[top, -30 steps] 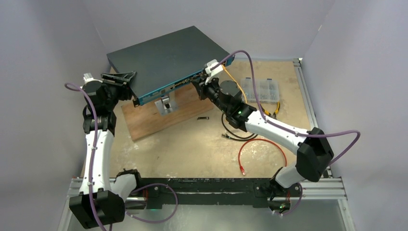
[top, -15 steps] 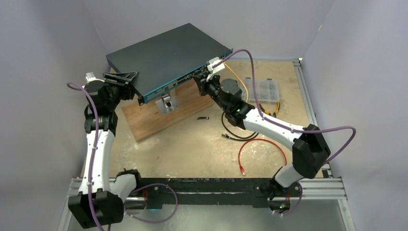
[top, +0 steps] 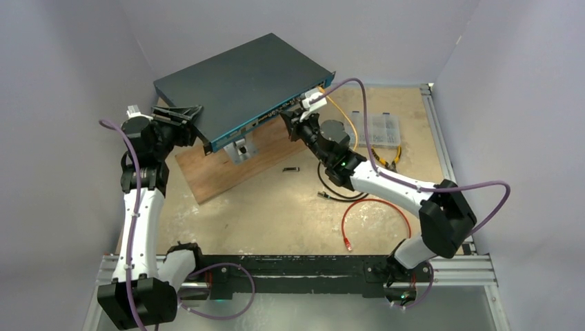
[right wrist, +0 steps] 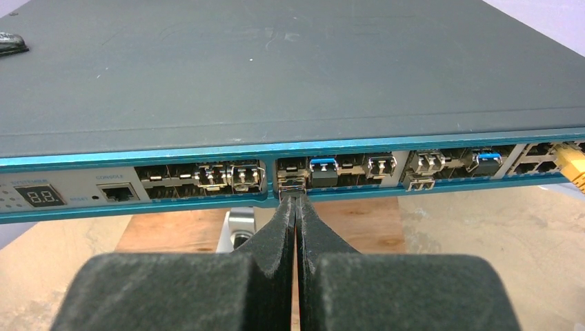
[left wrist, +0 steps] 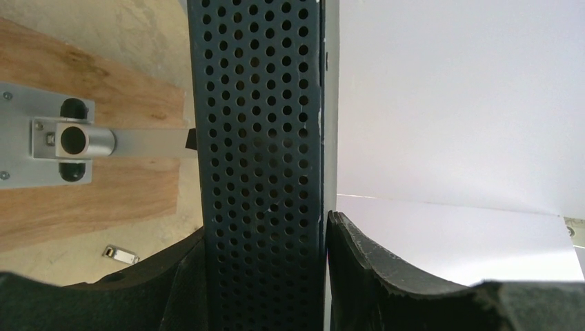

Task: Insert the plug into the switch port
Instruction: Insert the plug into the switch port, then reset both arms

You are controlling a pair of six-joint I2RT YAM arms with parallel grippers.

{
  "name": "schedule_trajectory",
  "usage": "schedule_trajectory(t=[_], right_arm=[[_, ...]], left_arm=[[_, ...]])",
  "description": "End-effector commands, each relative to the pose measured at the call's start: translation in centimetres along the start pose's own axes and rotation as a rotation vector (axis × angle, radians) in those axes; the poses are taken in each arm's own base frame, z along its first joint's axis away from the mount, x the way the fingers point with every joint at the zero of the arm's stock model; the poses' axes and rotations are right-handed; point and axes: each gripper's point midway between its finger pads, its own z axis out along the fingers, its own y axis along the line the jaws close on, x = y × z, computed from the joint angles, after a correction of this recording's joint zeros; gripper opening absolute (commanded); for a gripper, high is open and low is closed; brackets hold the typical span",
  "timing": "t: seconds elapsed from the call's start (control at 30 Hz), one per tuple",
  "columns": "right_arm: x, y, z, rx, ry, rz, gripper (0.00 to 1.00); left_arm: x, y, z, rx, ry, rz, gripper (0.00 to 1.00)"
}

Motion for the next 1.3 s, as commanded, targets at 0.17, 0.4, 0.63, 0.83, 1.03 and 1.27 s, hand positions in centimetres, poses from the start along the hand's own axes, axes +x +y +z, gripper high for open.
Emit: schedule_trajectory(t=[0.17,0.4,0.63,0.83,1.03,1.27], right_arm=[[2.2,0.7,-2.2,-0.02,0.009,0.047,0.0],[0.3,-0.8,-4.8,0.034,-0.025,0.036,0.05],[-3.7,-3.1,-8.7,0.127,-0.093,-0.006,0.45],[-6.5,-5.2,-12.4,0.223,-0.137,-0.007,0.69],[-7.6,-7.3,-15.8,0.315,-0.168,-0.014,0.88],[-9.4,-9.7,-19.9,0.429,-0.206,0.005,0.99]], left_arm=[[3.6,-1.3,-2.4,0.06,0.153,0.093,0.0],[3.1,-1.2,-2.6,0.044,0.12,0.096,0.02],[2.1,-2.0,-3.4,0.032,0.056,0.129,0.29],[1.7,-2.3,-3.9,0.03,0.03,0.151,0.61],[1.5,-2.5,-4.7,0.034,0.006,0.182,0.84],[0.2,-3.2,-6.6,-0.005,-0.093,0.285,0.93]])
